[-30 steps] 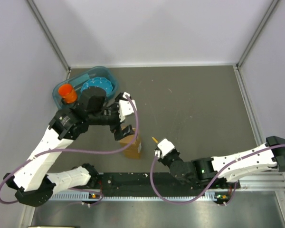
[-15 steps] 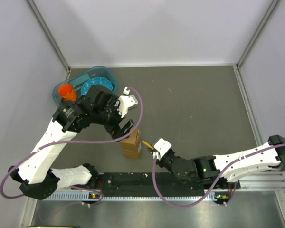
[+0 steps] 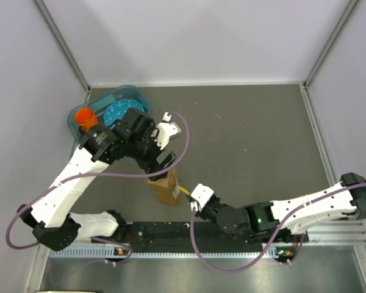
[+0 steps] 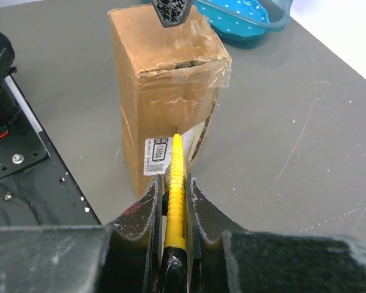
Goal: Unpack the express box
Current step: Cut the express box at the center of the board.
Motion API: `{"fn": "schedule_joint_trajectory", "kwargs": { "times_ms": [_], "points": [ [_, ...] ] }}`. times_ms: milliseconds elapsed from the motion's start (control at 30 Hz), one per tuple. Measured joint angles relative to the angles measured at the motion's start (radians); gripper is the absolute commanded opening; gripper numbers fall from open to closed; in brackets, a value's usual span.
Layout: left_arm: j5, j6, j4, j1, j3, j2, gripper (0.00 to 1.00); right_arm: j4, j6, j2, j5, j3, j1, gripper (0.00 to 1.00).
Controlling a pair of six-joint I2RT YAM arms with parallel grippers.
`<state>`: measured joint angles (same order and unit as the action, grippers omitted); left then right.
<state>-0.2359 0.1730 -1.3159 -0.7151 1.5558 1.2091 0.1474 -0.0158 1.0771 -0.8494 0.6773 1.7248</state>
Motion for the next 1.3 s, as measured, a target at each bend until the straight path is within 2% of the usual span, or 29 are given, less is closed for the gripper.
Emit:
{"fn": "schedule_joint_trajectory", "kwargs": {
  "times_ms": [333,800,1300],
  "points": [
    [0.044,0.008,-0.034,0.000,-0.005,0.011,0.99,-0.044,0.000,0.000,0.047,0.024,0.018,0.00],
    [-0.165,0.071,-0.046,-0.017,0.035,0.058,0.99,-0.039,-0.011,0.043,0.211,0.054,0.021,0.00],
    [-0.148,0.193,-0.047,-0.087,0.049,0.078,0.99,-0.002,-0.048,0.094,0.259,0.075,0.000,0.00]
  ]
}}
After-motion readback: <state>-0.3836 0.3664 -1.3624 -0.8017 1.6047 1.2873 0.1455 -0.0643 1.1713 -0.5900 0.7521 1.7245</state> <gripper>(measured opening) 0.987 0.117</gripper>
